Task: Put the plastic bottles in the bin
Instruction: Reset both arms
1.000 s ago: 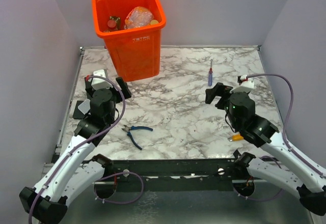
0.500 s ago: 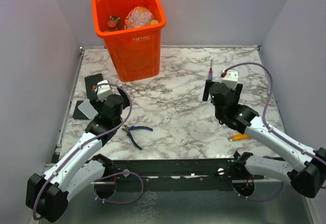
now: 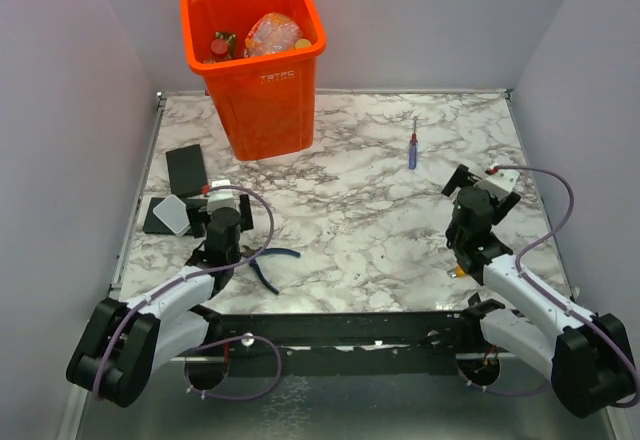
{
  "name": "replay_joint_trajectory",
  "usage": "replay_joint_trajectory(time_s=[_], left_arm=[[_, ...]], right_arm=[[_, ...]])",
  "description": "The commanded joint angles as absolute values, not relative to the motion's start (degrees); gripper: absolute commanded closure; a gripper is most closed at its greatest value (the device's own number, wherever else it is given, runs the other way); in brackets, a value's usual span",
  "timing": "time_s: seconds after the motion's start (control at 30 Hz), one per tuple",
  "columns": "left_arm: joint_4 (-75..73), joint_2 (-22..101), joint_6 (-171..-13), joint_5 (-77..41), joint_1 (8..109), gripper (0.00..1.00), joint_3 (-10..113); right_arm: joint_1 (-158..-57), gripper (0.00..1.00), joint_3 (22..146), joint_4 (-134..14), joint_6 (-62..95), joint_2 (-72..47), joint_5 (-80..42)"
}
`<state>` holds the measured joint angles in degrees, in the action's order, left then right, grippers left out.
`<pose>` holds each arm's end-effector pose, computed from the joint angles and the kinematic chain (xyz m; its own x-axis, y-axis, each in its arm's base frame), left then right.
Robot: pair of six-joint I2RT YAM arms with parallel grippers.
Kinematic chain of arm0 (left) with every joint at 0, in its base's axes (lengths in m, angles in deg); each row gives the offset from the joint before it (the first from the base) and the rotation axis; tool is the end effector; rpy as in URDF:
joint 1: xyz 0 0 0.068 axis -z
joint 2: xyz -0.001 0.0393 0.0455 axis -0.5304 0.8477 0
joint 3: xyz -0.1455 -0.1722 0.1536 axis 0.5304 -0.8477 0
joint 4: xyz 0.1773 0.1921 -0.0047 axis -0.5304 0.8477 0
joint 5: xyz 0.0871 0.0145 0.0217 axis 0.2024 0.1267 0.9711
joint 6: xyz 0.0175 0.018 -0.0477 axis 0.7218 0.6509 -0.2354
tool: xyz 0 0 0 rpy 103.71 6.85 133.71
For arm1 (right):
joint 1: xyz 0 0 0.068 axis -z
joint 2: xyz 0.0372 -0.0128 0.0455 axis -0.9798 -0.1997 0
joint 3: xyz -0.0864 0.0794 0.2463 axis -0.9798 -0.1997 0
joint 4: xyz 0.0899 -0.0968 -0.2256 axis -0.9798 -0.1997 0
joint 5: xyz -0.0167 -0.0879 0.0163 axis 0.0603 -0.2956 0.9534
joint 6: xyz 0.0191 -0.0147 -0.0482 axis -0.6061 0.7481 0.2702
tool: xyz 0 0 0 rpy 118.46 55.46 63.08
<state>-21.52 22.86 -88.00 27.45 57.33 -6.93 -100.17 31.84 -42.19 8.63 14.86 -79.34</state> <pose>0.1839 -0.0632 0.1706 -0.3157 0.0352 -0.9482 -0.2084 0.9723 0.1055 0.1959 0.0472 0.2331 -0.0775 0.1319 -0.9882 0.5363 0.8411 0.0702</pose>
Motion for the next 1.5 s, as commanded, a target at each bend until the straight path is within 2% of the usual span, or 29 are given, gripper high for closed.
replay_joint_trajectory(time_s=[0.0, 0.13, 0.23, 0.4, 0.47, 0.6, 0.77, 0.83, 0.9, 1.0, 1.07, 1.17, 1.37, 1.47], left_arm=[[-36.6, 25.5, -88.7, 29.8, 50.6, 0.01, -10.4], [-41.1, 32.8, -88.4, 27.5, 46.8, 0.01, -8.9], [-47.4, 37.9, -90.3, 27.6, 43.1, 0.01, -8.2], [-56.3, 42.6, -85.7, 23.3, 41.6, 0.01, -8.1], [-60.8, 43.8, -83.5, 20.6, 41.3, 0.01, -9.0], [-64.8, 47.8, -81.4, 14.8, 40.7, 0.01, -7.5], [-66.1, 47.5, -84.6, 17.5, 39.5, 0.01, -8.5], [-65.3, 45.2, -85.4, 17.9, 38.3, 0.01, -9.9], [-61.8, 42.4, -86.9, 18.3, 37.3, 0.01, -10.6], [-60.8, 40.3, -87.9, 17.3, 36.8, 0.01, -11.6], [-60.7, 40.6, -87.7, 15.9, 36.8, 0.01, -11.3], [-60.8, 41.8, -88.5, 13.0, 36.7, 0.01, -10.6], [-66.8, 51.8, -83.5, 3.2, 36.5, 0.01, -6.2], [-70.9, 57.7, -83.4, 2.8, 36.5, 0.01, -5.8]], right_arm=[[-96.3, 0.0, 29.4, -30.2, 7.7, 11.0, -73.7], [-92.6, 0.0, 30.2, -30.6, 8.0, 4.3, -74.2], [-89.0, 0.0, 24.5, -17.6, 15.6, 2.0, -70.0], [-84.1, 0.0, 18.8, -2.4, 16.1, -2.6, -59.4], [-83.6, 0.0, 18.5, 3.9, 19.8, -5.8, -52.7], [-82.8, 0.0, 19.4, 10.8, 21.3, -12.5, -48.0], [-82.2, 0.0, 18.3, 18.2, 21.9, -19.2, -44.2], [-81.8, 0.0, 17.2, 25.8, 22.6, -21.6, -44.2], [-81.7, 0.0, 17.5, 19.8, 21.8, -19.1, -43.1], [-81.7, 0.0, 17.7, 24.3, 22.6, -21.4, -43.8], [-81.0, 0.0, 21.9, 12.4, 20.9, -19.8, -42.3], [-78.8, 0.0, 21.3, 14.1, 19.4, -20.0, -40.0], [-78.8, 0.0, 17.9, 21.1, 20.4, -20.1, -38.4], [-78.8, 0.0, 20.2, 16.4, 20.1, -19.9, -39.1]])
